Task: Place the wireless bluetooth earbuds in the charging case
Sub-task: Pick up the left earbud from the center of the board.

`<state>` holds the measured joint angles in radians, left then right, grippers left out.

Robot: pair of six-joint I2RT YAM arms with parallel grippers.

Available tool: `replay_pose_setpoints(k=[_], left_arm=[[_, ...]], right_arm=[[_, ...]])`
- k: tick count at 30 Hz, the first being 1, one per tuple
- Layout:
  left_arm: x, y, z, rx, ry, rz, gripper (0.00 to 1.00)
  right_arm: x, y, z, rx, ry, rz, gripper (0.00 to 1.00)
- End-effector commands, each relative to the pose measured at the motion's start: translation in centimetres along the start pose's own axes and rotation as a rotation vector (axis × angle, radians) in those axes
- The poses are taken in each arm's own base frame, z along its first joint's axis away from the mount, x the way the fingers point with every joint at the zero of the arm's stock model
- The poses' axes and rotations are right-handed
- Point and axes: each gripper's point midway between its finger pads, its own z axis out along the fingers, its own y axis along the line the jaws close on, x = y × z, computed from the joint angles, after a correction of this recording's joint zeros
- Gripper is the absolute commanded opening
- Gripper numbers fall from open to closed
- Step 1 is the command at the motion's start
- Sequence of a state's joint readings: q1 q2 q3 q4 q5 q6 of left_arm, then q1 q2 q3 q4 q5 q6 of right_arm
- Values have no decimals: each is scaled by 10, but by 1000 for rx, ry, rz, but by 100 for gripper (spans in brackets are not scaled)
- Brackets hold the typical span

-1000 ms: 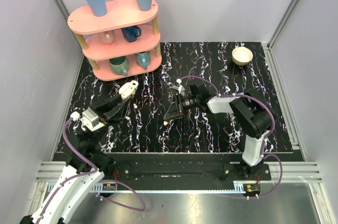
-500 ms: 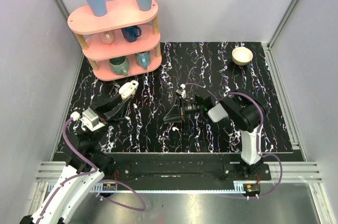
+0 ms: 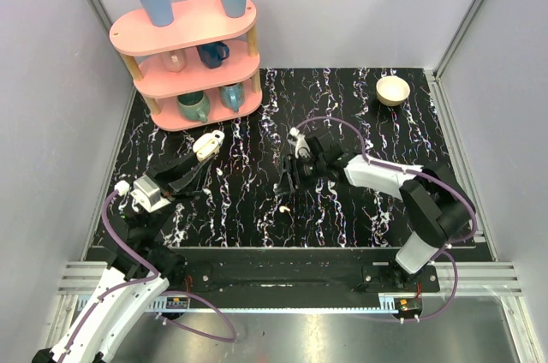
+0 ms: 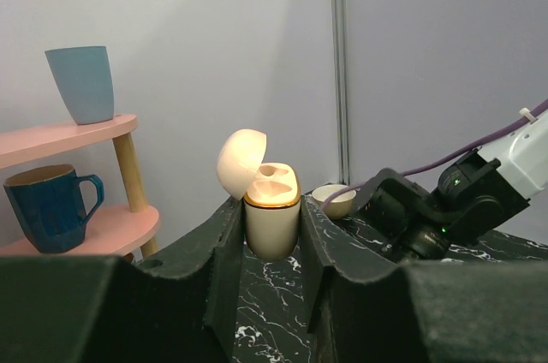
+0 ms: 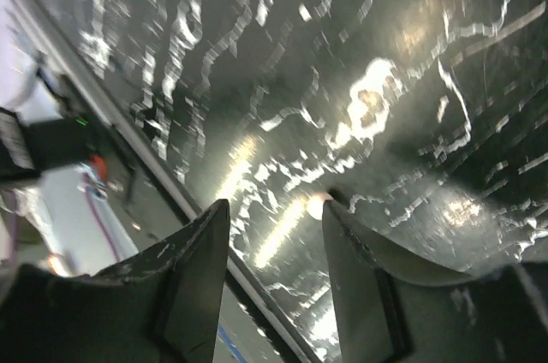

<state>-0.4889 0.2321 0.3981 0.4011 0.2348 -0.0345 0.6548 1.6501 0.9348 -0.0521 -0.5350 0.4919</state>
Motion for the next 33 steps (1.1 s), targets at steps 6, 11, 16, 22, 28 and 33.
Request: replay_pose_setpoints(k=[6,11,16,22,28,33], left_arm=[[-16,1,4,2,-46,9,0],[-19,1,3,-1,-55,7,0],[-18,1,4,2,-46,9,0],[-21,0,4,6,-55,10,0],[-21,-1,5,10,-56,10,0],[-21,-2,4,14,-56,7,0]], right_arm=[[49,-30,-6,110,264,-302,56],[40,-36,1,172,269,-369,59],[36,-34,9,173,284,-440,60],[47,-42,18,203,323,-466,59],[51,-41,24,201,341,-482,59],[49,-36,26,191,335,-501,59]])
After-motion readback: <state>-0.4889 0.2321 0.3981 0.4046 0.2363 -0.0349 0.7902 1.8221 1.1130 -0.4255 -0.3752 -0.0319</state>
